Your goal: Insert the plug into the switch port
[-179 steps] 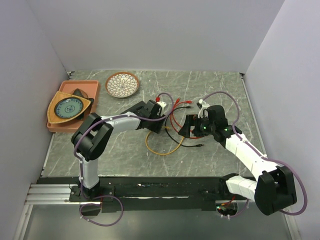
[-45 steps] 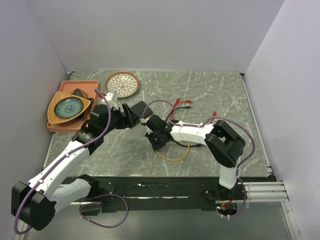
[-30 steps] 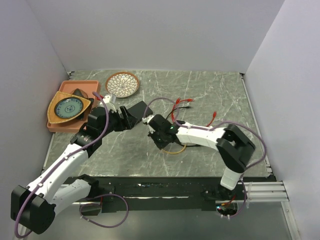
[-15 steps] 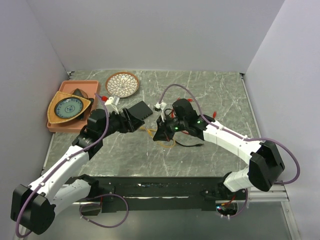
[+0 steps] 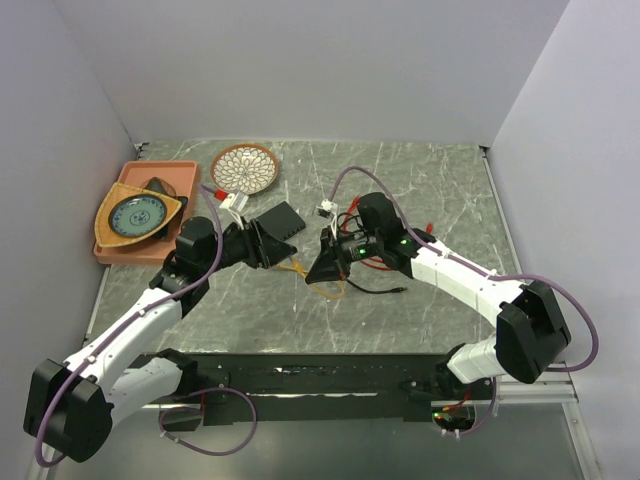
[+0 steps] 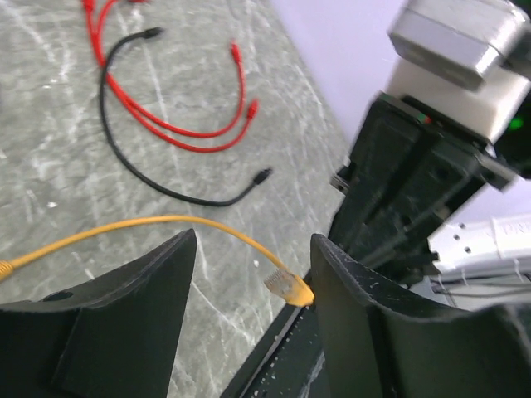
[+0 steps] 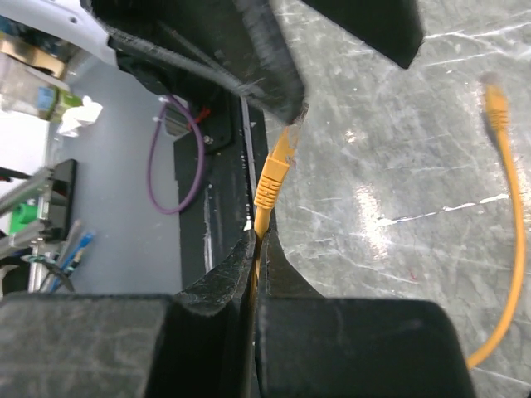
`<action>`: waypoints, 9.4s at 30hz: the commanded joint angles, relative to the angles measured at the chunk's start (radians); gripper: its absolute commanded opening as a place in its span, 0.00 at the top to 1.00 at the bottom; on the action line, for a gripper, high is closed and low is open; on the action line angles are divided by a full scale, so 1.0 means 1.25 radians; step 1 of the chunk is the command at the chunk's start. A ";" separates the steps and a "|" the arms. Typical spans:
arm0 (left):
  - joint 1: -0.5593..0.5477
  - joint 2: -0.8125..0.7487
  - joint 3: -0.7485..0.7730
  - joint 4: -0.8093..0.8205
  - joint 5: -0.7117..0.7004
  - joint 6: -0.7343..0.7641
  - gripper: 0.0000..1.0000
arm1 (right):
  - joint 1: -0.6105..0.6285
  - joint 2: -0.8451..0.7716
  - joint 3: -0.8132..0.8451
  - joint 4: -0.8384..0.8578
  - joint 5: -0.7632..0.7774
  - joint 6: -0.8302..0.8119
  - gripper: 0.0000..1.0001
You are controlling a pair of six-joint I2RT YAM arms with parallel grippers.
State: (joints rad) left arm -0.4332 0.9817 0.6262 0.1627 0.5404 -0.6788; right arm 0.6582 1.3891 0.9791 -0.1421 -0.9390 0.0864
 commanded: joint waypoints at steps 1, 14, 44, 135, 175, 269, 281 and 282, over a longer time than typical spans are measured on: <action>0.000 -0.017 -0.005 0.082 0.072 -0.019 0.36 | -0.015 -0.025 -0.004 0.067 -0.072 0.027 1.00; -0.023 0.007 -0.003 0.108 0.133 -0.012 0.52 | -0.030 -0.014 -0.011 0.137 -0.126 0.084 1.00; -0.039 -0.002 0.125 -0.199 -0.264 -0.274 0.99 | 0.189 -0.031 0.170 -0.100 0.734 0.024 0.24; 0.045 0.903 0.670 -0.430 -0.468 0.164 0.15 | 0.032 0.197 0.146 -0.162 0.382 -0.124 1.00; 0.137 0.527 0.103 -0.136 -0.242 -0.003 0.47 | 0.190 0.342 0.195 -0.118 0.541 0.027 1.00; 0.124 0.476 0.010 -0.136 -0.227 -0.056 0.43 | 0.324 0.388 0.179 0.051 0.795 -0.036 1.00; 0.121 0.488 0.005 -0.136 -0.227 -0.061 0.42 | 0.324 0.338 0.148 0.094 0.826 -0.010 1.00; 0.121 0.490 0.005 -0.136 -0.227 -0.061 0.42 | 0.325 0.333 0.137 0.106 0.828 -0.008 1.00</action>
State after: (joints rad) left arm -0.2588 1.5604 0.6735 0.0875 0.2379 -0.7460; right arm 1.0580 1.8706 1.1408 -0.1799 0.0479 0.0624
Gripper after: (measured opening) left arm 0.577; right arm 0.061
